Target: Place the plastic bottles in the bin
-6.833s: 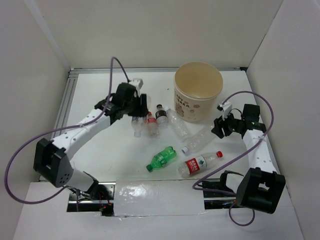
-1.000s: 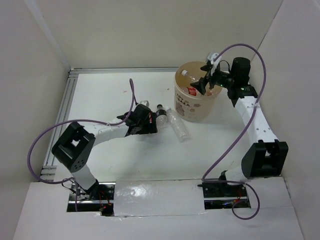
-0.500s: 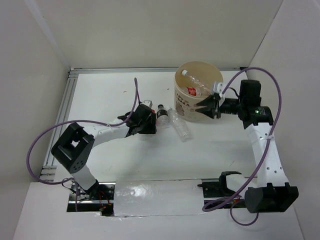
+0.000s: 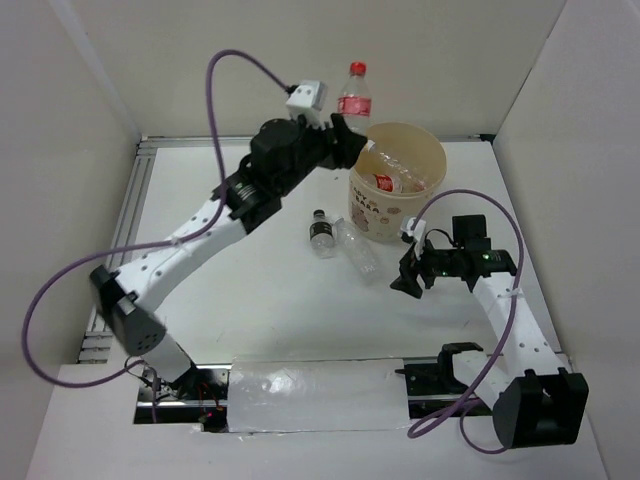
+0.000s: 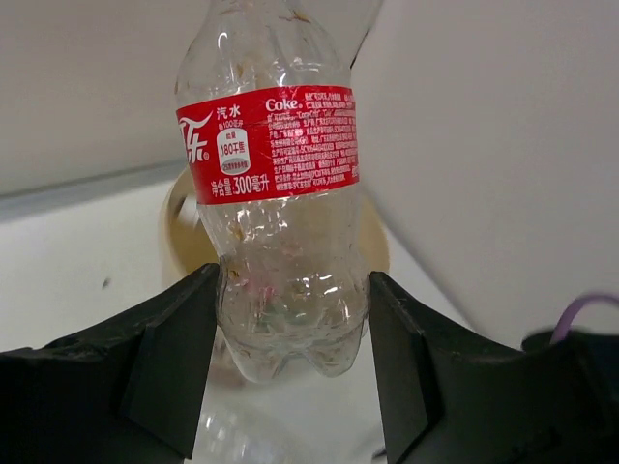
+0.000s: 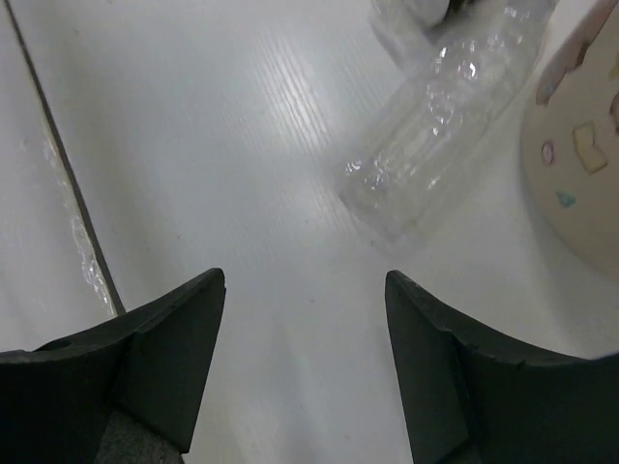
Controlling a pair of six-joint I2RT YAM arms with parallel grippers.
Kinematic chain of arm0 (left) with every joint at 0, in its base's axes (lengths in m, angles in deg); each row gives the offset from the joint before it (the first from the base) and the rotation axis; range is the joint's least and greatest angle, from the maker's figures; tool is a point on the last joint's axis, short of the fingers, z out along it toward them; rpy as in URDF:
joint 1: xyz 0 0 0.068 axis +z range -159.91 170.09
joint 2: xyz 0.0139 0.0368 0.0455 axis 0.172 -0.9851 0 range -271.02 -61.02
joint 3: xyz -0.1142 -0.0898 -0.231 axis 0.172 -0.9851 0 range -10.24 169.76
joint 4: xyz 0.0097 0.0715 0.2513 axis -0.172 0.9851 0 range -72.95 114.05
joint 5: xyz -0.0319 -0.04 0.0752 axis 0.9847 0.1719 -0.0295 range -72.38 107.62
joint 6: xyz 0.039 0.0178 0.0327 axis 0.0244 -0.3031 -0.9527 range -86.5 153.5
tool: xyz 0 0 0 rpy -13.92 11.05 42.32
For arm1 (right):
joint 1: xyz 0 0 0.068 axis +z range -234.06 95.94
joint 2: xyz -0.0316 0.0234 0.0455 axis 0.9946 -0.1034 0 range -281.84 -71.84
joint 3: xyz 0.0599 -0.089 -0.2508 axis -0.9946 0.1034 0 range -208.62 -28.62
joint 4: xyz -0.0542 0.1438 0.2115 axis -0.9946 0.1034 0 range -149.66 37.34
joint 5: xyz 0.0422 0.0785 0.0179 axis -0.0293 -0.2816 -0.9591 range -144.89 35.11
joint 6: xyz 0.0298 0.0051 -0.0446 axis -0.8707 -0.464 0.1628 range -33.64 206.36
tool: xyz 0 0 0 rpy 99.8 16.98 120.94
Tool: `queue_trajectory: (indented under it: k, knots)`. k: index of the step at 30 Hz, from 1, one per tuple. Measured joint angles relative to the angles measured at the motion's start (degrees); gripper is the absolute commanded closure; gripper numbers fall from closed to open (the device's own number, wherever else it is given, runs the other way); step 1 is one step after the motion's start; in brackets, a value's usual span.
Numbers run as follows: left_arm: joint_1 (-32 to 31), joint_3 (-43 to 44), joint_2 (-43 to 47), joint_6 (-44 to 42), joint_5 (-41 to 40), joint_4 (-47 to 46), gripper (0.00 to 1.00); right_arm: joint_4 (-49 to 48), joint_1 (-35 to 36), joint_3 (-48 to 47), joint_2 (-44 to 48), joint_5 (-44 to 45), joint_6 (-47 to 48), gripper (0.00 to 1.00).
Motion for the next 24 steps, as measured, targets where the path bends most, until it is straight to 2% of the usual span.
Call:
queue_trajectory:
  k: [2, 4, 6, 7, 8, 9, 11, 14, 18, 19, 23, 24]
  knots:
    - [0.0, 8.8, -8.0, -0.6, 1.0, -1.4, 0.97, -2.7, 1.9, 1.5, -0.5, 3.7, -3.2, 0.19]
    - [-0.1, 18.7, -16.9, -0.8, 1.8, -1.4, 0.85, -5.5, 4.0, 1.9, -1.7, 7.1, -6.1, 0.15]
    - [-0.2, 27.1, -25.2, -0.8, 2.4, 0.5, 0.78, -8.4, 5.8, 1.9, -3.1, 9.6, -9.2, 0.13]
    - [-0.2, 30.4, -28.5, -0.8, 2.4, 1.3, 0.62, -9.9, 6.5, 1.9, -3.5, 10.9, -10.8, 0.08]
    - [-0.2, 33.2, -31.9, -0.8, 2.6, 2.1, 0.55, -11.2, 7.1, 1.9, -3.8, 12.0, -12.4, 0.08]
    - [-0.2, 34.6, -34.0, -0.8, 2.6, 3.1, 0.54, -12.6, 8.0, 1.9, -4.0, 13.4, -13.6, 0.08]
    - [-0.3, 34.9, -36.8, -0.8, 2.6, 5.6, 0.47, -15.0, 9.6, 1.9, -4.6, 15.6, -15.6, 0.08]
    - [-0.2, 30.5, -37.0, -0.8, 2.7, 6.9, 0.43, -17.6, 11.6, 1.9, -6.1, 18.8, -18.1, 0.08]
    - [-0.2, 28.3, -36.5, -0.9, 3.7, 6.8, 0.17, -20.8, 15.2, 2.0, -8.8, 22.6, -21.4, 0.11]
    - [-0.2, 28.3, -36.2, -0.7, 4.0, 7.0, 0.07, -21.9, 16.2, 2.2, -9.5, 23.4, -22.5, 0.11]
    - [-0.2, 27.4, -34.2, -0.7, 4.8, 7.6, 0.03, -25.9, 18.9, 3.3, -12.3, 26.3, -27.1, 0.05]
    - [-0.2, 26.2, -33.2, -0.8, 4.7, 7.5, 0.03, -27.0, 19.5, 3.6, -12.9, 27.3, -28.2, 0.00]
